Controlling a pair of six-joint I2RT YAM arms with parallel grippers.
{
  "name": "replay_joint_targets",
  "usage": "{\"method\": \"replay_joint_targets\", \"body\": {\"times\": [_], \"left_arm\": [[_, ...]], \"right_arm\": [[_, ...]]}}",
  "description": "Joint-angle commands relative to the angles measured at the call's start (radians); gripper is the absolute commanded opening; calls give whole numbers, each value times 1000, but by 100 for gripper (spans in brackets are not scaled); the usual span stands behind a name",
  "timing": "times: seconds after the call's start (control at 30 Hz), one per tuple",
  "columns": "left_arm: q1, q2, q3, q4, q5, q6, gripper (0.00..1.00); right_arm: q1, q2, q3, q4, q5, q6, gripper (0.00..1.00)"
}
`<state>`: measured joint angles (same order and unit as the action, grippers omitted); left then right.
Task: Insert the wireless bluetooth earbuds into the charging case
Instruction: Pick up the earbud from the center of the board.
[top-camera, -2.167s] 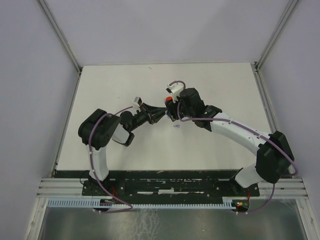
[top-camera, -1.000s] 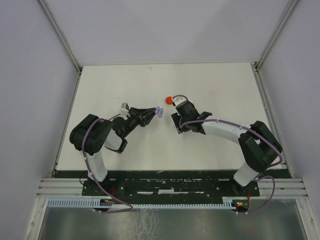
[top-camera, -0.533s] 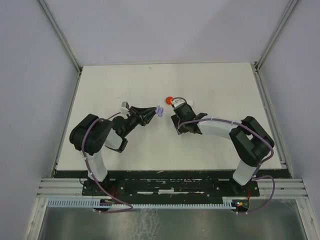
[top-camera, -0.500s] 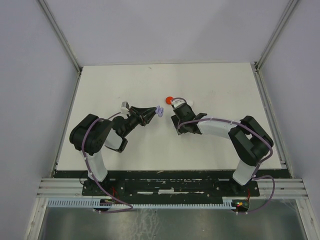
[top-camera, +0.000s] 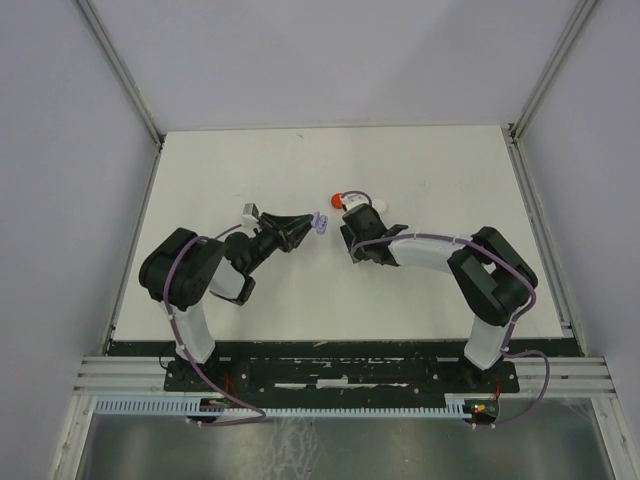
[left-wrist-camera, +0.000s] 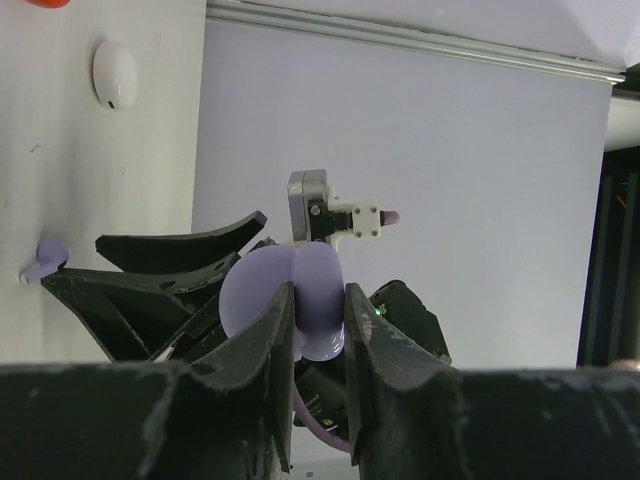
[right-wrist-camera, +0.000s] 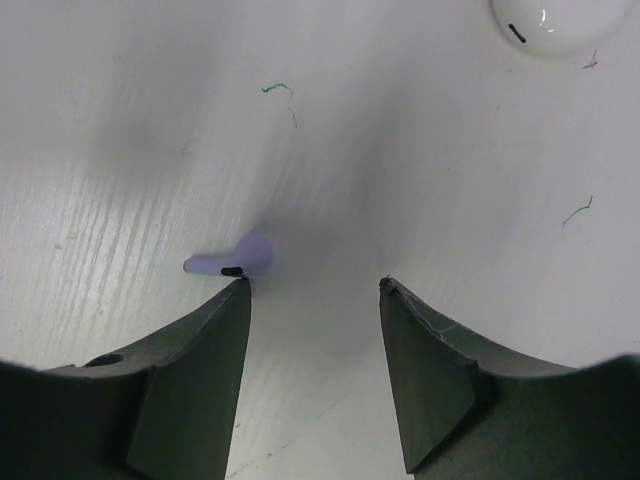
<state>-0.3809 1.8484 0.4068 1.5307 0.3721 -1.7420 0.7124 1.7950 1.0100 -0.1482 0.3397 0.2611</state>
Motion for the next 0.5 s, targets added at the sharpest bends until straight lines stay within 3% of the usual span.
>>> {"method": "replay_joint_targets", "body": {"times": [0.0, 0.47], "left_arm": [[7, -8, 21, 200, 18, 36, 3], [8, -7, 25, 199, 22, 36, 3]], "right_arm": [[-7, 33, 43, 2, 52, 3, 63], [-42, 40, 92, 24, 51, 1, 63]]}}
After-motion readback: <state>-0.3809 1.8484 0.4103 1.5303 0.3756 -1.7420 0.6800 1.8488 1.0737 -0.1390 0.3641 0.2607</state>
